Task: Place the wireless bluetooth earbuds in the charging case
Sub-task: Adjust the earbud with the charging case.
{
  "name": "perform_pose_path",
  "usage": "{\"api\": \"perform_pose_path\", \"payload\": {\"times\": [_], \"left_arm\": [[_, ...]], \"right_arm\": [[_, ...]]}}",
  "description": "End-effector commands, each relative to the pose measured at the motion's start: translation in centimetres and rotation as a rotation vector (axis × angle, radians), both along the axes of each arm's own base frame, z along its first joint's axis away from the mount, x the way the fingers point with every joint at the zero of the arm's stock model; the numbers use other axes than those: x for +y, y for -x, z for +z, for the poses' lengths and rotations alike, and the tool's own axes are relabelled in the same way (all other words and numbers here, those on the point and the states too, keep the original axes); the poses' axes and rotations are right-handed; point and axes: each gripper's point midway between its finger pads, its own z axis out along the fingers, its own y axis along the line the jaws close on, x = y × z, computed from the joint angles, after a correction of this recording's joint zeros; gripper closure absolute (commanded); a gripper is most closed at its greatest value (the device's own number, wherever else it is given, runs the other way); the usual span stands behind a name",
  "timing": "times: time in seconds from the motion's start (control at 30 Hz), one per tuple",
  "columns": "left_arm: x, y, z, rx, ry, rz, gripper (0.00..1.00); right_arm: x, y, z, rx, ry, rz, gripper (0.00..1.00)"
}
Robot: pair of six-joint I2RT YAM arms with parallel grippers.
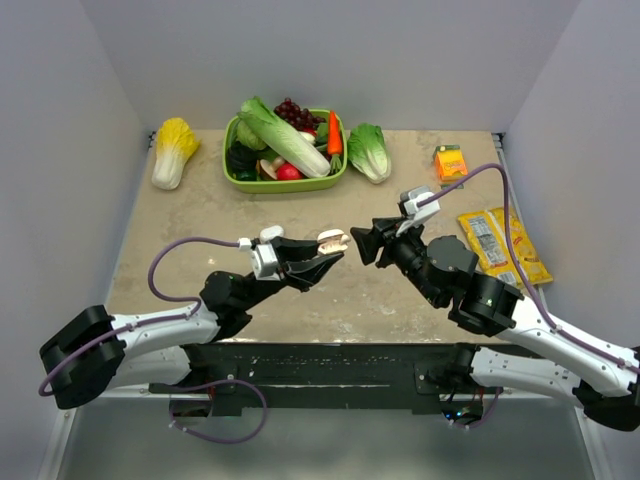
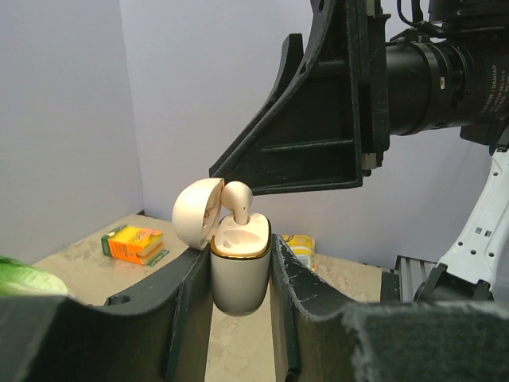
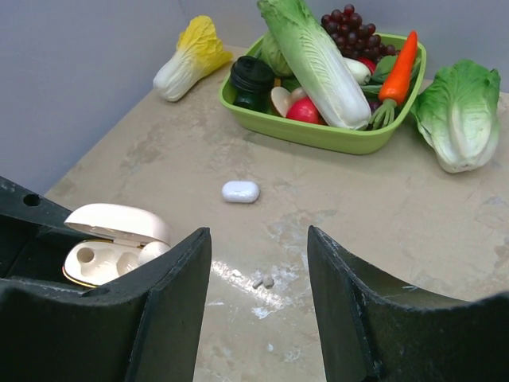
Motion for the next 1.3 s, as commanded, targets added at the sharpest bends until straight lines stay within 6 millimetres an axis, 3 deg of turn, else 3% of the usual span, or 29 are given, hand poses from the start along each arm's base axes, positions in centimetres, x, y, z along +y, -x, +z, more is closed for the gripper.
{"api": "perform_pose_path", "payload": {"times": [0.0,1.03,1.17,1.2,1.27], "left_arm": [[5.4,4.0,10.0,-0.282,0.402,-0.011,1.0],[5.2,1.5,10.1,-0.243,0.419,0.089,1.0],[5.1,1.5,10.3,-0.247,0.42,0.088,1.0],[5.1,1.5,10.2,-0.248,0.418,0.089,1.0],[5.3,1.7,10.2,-0.249,0.42,0.086,1.0]], "right_arm": [[0.4,0.6,2.8,-0.034,-0.065,0.043,0.46],[2.3,2.6,2.2,0.01,-0.058,0.189,0.46],[1.1,2.1,2.5,0.002,-0.084,0.126,0.46],[0.2,2.2,3.7,-0.022,-0.129,0.107,0.45],[-1.3,1.7,3.7,-0.026,-0.151,0.034,0.44]]}}
